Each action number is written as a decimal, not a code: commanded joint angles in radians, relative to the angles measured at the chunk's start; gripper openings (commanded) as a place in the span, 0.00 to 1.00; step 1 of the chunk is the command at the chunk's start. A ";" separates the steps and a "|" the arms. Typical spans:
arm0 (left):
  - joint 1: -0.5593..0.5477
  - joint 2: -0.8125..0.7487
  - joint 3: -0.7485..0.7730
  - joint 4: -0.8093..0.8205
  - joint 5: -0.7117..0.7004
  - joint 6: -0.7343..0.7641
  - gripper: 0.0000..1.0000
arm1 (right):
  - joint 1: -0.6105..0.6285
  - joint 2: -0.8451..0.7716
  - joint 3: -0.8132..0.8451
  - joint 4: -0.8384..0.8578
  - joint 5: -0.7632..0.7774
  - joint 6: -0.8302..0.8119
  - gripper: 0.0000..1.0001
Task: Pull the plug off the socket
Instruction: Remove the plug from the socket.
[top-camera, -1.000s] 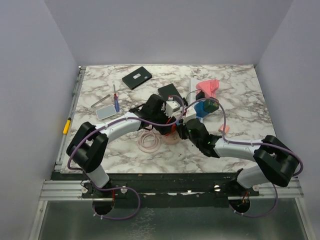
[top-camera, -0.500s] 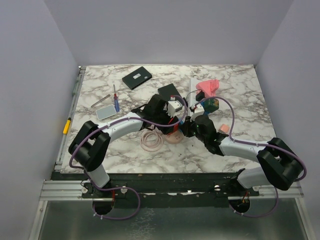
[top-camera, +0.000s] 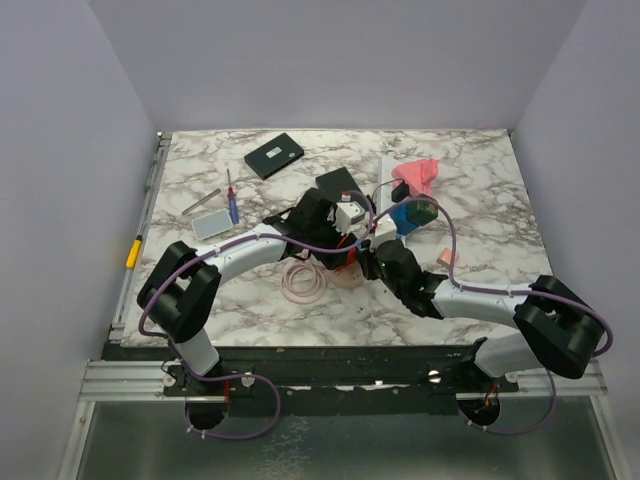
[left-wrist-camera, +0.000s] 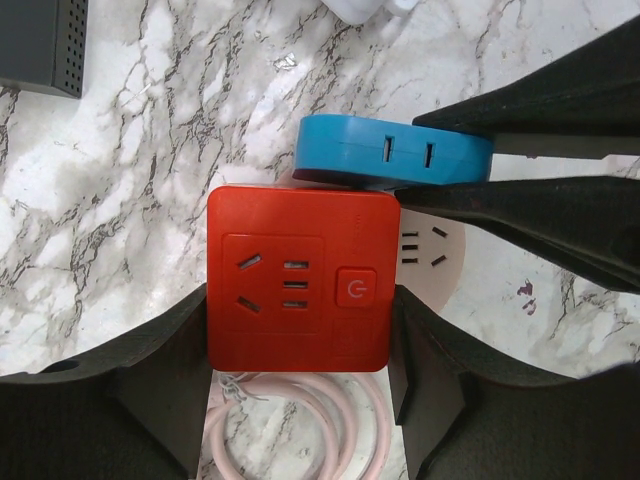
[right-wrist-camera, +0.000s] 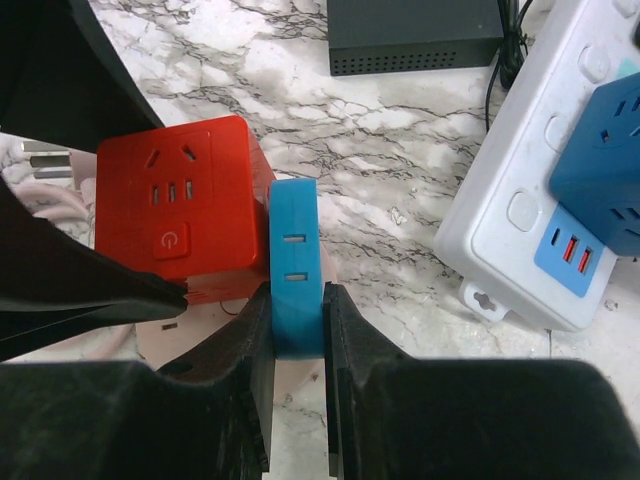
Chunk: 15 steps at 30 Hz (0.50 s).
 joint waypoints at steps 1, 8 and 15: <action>0.013 0.091 -0.056 -0.163 -0.146 -0.023 0.00 | 0.095 0.005 0.053 0.037 0.098 -0.019 0.00; 0.014 0.091 -0.054 -0.163 -0.141 -0.024 0.00 | 0.128 -0.004 0.048 0.038 0.209 0.007 0.00; 0.014 0.091 -0.054 -0.163 -0.141 -0.024 0.00 | 0.128 0.014 0.055 0.045 0.163 0.020 0.00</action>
